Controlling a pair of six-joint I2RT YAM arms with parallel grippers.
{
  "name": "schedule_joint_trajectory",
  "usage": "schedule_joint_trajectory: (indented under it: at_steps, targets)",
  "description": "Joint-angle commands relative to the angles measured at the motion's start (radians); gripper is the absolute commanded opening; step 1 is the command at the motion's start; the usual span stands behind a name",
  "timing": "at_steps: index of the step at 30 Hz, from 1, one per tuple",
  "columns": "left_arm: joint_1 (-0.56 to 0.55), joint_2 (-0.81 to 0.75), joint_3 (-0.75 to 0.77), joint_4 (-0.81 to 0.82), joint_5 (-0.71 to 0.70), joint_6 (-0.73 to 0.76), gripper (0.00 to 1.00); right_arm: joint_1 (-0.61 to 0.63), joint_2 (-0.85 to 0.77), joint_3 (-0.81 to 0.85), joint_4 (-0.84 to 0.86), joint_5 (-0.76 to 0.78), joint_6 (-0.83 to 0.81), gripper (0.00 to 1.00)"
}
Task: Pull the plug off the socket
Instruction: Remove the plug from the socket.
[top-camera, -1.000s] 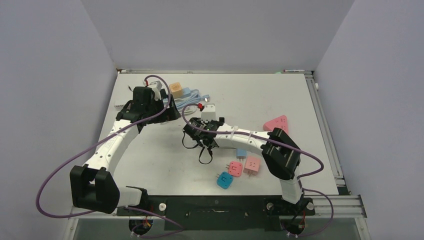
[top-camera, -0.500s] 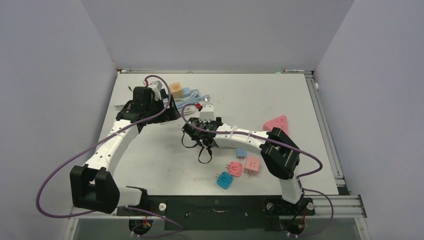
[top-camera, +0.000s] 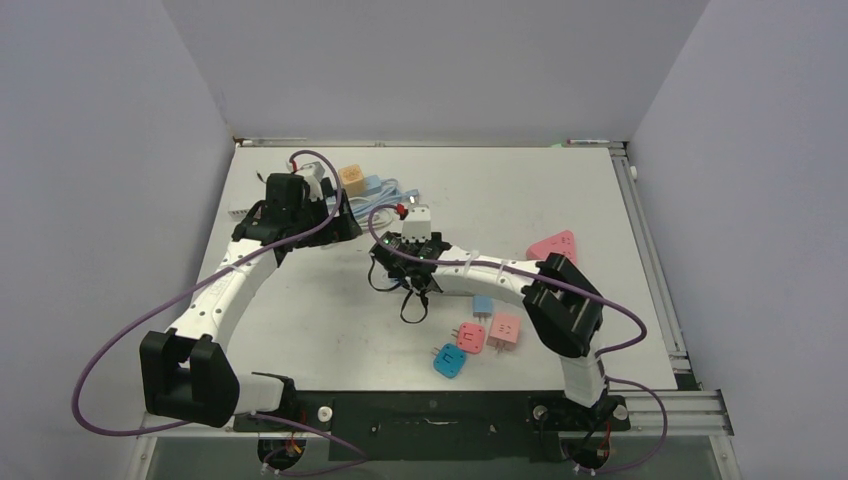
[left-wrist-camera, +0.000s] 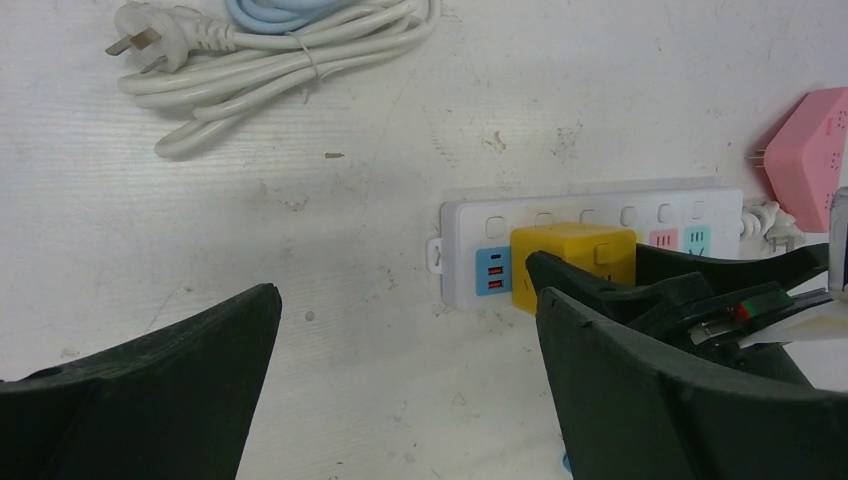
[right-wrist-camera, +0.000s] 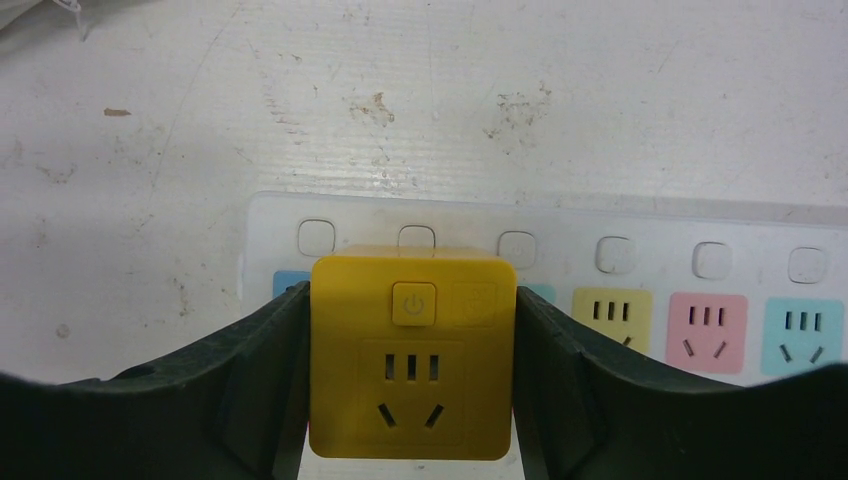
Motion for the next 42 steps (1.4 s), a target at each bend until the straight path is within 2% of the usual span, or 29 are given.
schedule_joint_trajectory:
  at_steps: [1, 5, 11, 20, 26, 32, 42]
  targets:
    - [0.005, -0.015, -0.007, 0.051, 0.032, 0.010, 0.97, -0.016, -0.079, -0.070, 0.109, -0.049, -0.006, 0.06]
    - [0.006, -0.014, -0.016, 0.072, 0.092, -0.001, 0.97, -0.039, -0.187, -0.173, 0.231, -0.093, -0.013, 0.05]
    - [0.004, 0.002, -0.038, 0.151, 0.283, -0.038, 0.98, -0.085, -0.358, -0.367, 0.473, -0.188, -0.031, 0.05]
    - [-0.023, 0.068, -0.071, 0.278, 0.529, -0.118, 1.00, -0.124, -0.535, -0.483, 0.573, -0.195, -0.032, 0.05]
    - [-0.076, 0.097, -0.084, 0.330, 0.597, -0.148, 1.00, -0.127, -0.633, -0.548, 0.652, -0.201, -0.027, 0.05]
    - [-0.100, 0.133, -0.080, 0.305, 0.569, -0.150, 1.00, -0.127, -0.675, -0.571, 0.677, -0.226, -0.033, 0.05]
    - [-0.127, 0.153, -0.077, 0.302, 0.572, -0.145, 0.74, -0.127, -0.681, -0.581, 0.682, -0.237, -0.028, 0.05]
